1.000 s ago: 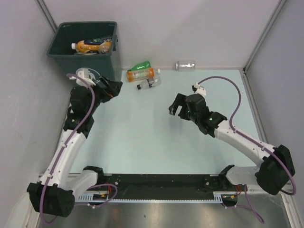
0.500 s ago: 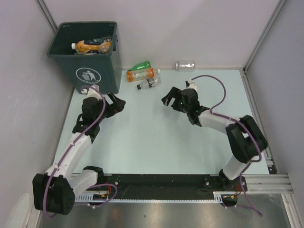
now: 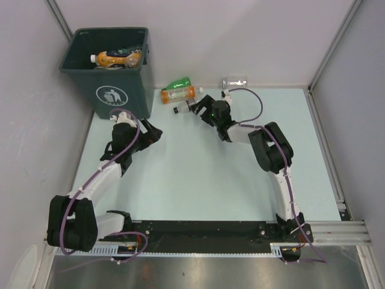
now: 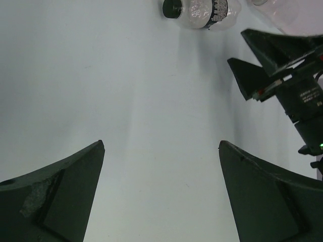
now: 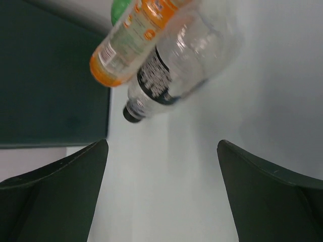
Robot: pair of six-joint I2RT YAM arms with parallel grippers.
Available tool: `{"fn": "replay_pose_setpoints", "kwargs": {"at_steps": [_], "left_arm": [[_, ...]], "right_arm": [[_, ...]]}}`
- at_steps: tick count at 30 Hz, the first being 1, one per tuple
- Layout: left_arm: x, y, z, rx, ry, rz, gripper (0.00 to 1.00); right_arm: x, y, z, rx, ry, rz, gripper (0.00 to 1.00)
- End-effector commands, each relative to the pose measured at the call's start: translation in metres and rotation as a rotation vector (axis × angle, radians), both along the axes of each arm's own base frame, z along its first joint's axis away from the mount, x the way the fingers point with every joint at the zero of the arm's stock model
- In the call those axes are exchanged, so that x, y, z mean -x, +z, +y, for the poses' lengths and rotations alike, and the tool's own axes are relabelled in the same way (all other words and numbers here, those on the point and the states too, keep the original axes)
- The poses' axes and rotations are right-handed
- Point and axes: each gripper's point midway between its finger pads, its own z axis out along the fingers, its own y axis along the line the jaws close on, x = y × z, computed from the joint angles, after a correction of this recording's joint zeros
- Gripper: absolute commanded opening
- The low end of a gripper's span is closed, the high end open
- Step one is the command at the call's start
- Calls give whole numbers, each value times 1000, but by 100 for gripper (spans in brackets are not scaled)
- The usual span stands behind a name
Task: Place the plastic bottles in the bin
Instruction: Pick up the plastic bottle at the center of the board.
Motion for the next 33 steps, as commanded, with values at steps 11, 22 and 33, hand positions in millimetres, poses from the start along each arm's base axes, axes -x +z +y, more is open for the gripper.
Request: {"fn": "replay_pose_setpoints", "kwargs": {"at_steps": [11, 22, 33], "left_arm": [[1, 21, 21, -7, 132, -75, 100], [1, 25, 22, -25, 130, -81, 100], [0, 25, 23, -35, 132, -85, 100]], "right_arm": [[-82, -15, 36, -103, -195, 173, 92], [-96, -43, 33, -125, -280, 241, 87], [-123, -56, 26, -210, -354, 215, 81]]}}
